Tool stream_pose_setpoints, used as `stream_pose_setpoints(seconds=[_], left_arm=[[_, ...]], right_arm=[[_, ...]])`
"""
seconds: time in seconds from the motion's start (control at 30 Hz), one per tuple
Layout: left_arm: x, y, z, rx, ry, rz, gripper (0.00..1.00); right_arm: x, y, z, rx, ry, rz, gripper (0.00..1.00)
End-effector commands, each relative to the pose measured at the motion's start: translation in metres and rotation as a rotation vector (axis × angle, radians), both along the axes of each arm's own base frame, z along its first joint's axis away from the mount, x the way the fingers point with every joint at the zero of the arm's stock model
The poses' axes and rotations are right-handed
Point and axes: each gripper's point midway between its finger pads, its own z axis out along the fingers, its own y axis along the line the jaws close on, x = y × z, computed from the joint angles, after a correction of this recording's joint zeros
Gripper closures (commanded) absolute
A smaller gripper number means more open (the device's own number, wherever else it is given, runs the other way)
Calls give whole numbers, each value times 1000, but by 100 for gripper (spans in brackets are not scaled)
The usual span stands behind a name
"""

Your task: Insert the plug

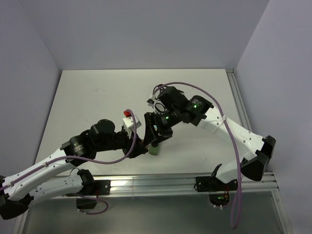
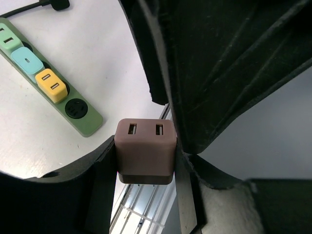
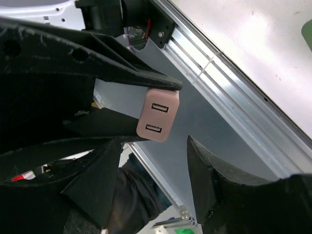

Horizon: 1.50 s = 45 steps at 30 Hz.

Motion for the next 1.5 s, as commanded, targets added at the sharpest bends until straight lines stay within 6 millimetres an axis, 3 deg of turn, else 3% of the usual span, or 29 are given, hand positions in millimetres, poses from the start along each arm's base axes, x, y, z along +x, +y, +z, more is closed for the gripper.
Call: stream_pose_setpoints(seconds=[0.0, 0.2, 0.43, 0.6, 0.97, 1.0, 1.07, 1.1, 1.17, 1.2, 1.23, 1.3, 1.33, 1.37, 1.4, 1.47], left_arm=[[5, -9, 30, -84, -78, -7, 100], [0, -12, 34, -102, -80, -28, 100], [-4, -11, 33, -107, -80, -31, 100], [-1, -8, 35, -108, -87, 0, 100], [4, -5, 26, -58, -90, 25, 100], [5, -5, 25, -52, -92, 30, 100], [6, -3, 25, -49, -96, 36, 100], [7, -2, 25, -47, -98, 43, 100], [7, -1, 27, -50, -101, 46, 99], [10, 0, 27, -48, -104, 66, 93], [13, 0, 29, -60, -97, 92, 71], [19, 4, 33, -81, -99, 146, 40], [26, 8, 36, -94, -94, 207, 11], [31, 13, 37, -102, -93, 250, 1], [36, 20, 42, -124, -91, 305, 0], [62, 46, 42, -145, -39, 565, 1]], right_arm=[[-5, 11, 12, 32, 6, 25, 37], [-9, 24, -5, -8, 32, 39, 45], [0, 26, -11, -38, -1, 12, 46], [-5, 32, -11, -3, 36, 20, 64], [-8, 19, -11, -53, 10, 39, 56], [-9, 17, -13, -59, 15, 44, 59], [-13, 16, -15, -57, 31, 59, 89], [-14, 16, -17, -61, 34, 64, 100], [-15, 15, -19, -63, 36, 64, 100], [-13, 15, -20, -62, 29, 55, 100], [-12, 16, -18, -51, 15, 46, 100], [-5, 16, -23, -68, -5, 10, 100], [-1, 13, -26, -92, -16, -18, 100], [5, 11, -28, -111, -34, -52, 100], [21, 6, -33, -160, -86, -142, 100], [33, -1, -35, -193, -122, -234, 100]])
